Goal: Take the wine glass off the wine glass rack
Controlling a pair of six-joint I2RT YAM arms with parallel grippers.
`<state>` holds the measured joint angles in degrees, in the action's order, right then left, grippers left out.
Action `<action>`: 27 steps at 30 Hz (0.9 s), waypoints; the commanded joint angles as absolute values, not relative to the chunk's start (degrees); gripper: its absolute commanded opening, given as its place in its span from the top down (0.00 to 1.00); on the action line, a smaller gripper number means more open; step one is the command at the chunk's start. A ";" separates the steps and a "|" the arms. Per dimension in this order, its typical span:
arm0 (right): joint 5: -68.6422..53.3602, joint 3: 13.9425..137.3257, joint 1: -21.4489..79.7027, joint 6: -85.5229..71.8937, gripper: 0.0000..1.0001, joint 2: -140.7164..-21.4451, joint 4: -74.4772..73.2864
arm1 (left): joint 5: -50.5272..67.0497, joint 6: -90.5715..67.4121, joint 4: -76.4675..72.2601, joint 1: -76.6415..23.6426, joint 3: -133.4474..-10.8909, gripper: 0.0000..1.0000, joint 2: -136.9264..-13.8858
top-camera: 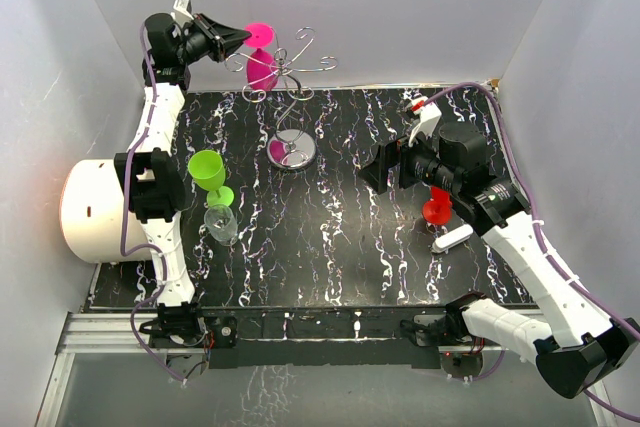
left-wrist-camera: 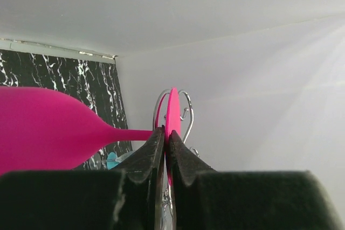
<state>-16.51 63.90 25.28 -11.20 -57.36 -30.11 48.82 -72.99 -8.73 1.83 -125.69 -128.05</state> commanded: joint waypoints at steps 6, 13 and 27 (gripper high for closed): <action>-17.53 64.60 25.44 -11.68 0.02 -57.03 -25.91 | 48.83 -80.64 -17.98 1.88 -125.97 0.97 -123.35; -17.78 64.69 25.49 -11.95 0.02 -57.17 -25.70 | 47.84 -81.46 -17.82 1.33 -127.35 0.98 -124.55; -17.62 64.18 25.49 -12.12 0.02 -57.00 -25.23 | 46.15 -83.30 -17.33 -0.47 -134.37 1.00 -129.59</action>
